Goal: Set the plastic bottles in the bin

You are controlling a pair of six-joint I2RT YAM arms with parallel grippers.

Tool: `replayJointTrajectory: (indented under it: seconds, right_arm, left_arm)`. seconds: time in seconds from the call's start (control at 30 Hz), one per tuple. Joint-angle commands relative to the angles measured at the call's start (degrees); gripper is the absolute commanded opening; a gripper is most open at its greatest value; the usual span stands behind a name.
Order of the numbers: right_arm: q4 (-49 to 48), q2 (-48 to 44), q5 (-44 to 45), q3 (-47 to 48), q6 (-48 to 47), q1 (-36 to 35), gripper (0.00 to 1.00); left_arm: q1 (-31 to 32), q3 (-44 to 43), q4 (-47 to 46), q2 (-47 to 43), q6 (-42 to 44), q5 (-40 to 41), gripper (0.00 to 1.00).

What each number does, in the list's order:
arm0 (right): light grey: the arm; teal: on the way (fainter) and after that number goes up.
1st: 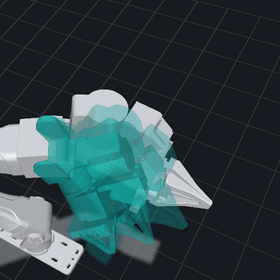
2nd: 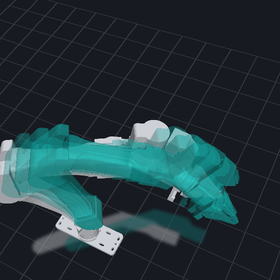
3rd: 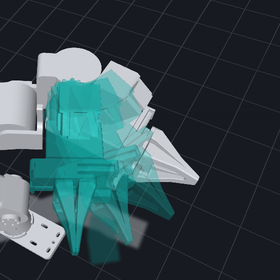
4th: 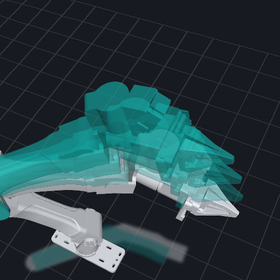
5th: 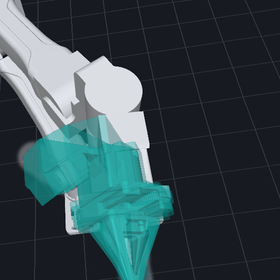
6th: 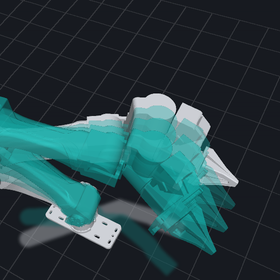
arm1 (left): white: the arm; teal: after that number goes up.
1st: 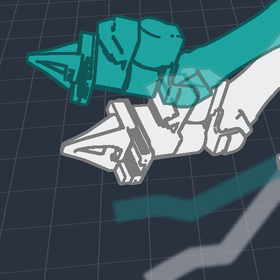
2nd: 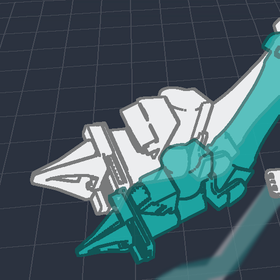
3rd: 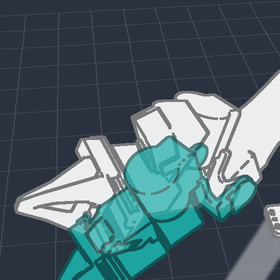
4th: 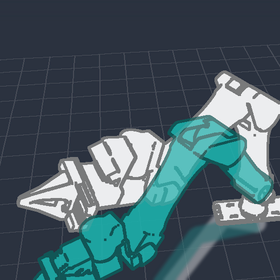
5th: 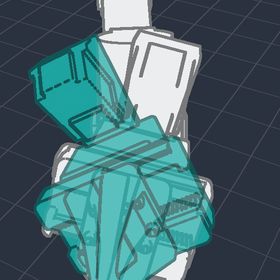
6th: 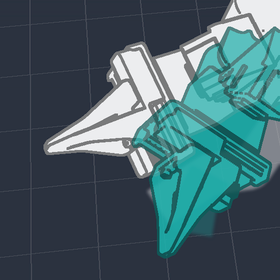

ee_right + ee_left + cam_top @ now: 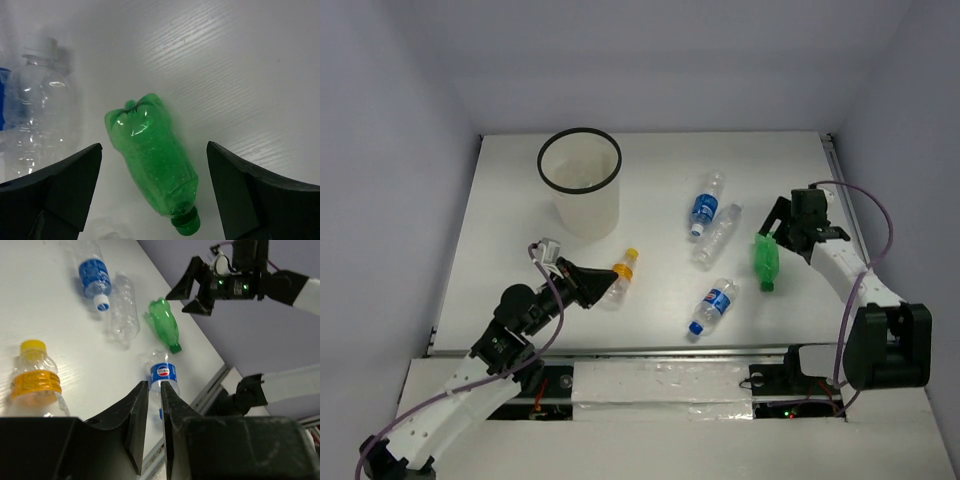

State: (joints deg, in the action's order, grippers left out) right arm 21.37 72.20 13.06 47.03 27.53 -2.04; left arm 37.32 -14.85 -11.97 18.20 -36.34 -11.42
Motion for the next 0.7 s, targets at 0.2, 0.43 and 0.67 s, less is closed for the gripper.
replayJointTrajectory:
  seconds: [0.2,0.43,0.67]
  right_arm:
    - [1.23,10.94,-7.52,4.39,-5.38,0.11,0.87]
    - [2.28,13.84,-6.74,5.45,-4.94,0.11,0.67]
    - [6.84,6.82,2.57,7.64,-3.18,0.11,0.45]
  left_arm:
    - [10.31,0.26,-12.47,11.41,4.34,2.62,0.15]
    - [17.52,-1.06,-15.1,17.31,7.42,7.2,0.18]
    - [18.67,-0.44,-16.24,17.75,7.95,8.17,0.23]
